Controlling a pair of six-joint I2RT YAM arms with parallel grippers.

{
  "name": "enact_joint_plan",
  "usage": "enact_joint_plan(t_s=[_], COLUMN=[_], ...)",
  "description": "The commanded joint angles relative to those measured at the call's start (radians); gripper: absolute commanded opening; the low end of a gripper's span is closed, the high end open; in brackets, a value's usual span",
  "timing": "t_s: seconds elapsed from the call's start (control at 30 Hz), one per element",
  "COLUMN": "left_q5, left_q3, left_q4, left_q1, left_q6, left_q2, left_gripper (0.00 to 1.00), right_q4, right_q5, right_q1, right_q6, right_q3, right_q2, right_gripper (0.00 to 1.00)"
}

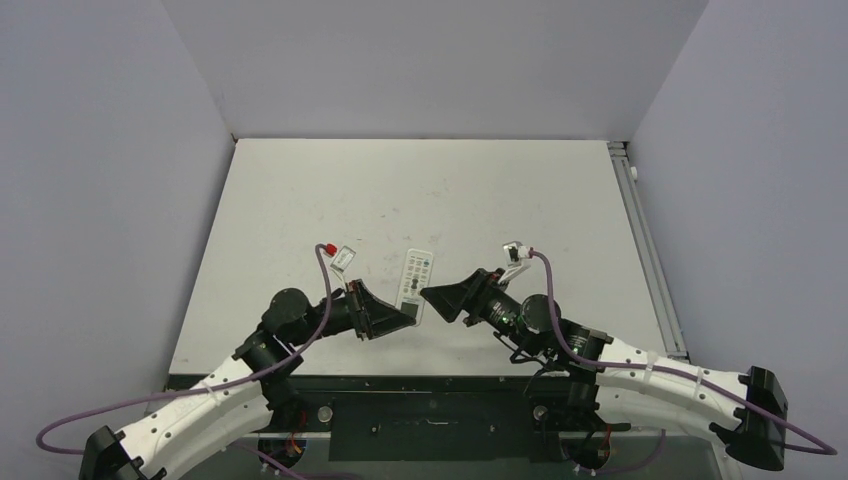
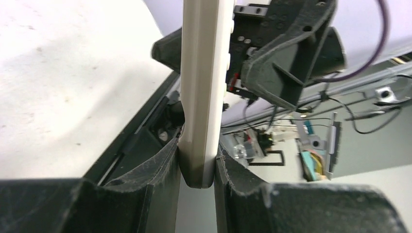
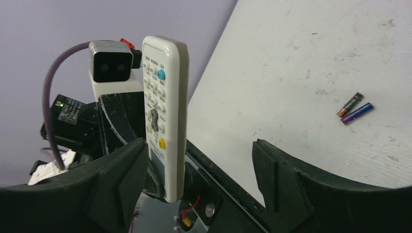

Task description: Load the batteries into the remote control

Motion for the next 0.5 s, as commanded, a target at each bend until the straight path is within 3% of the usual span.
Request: enact_joint_plan(t_s=[0.0, 0.13, 0.47], left_q5=[-0.078, -0.108, -0.415], left_q3=[0.146, 0.231, 0.439], left_q4=[-0.315, -0.487, -0.893], left_q1=[-0.006, -0.011, -0.077], left_q6=[0.215, 0.316, 0.497], left_q2=[0.014, 0.054, 0.139], left_gripper=[0.00, 0.00, 0.00], right_q4=[-0.221, -0.338, -0.629], right_q5=[0.086, 0.116, 0.258], right_q1=[0.004, 0.003, 0.003], right_q6=[-0.055, -0.080, -0.092], right_q3=[0.095, 0.143, 0.276], right_q2=[-0.041, -0.055, -0.037], right_gripper=[0.78, 0.82, 0.83])
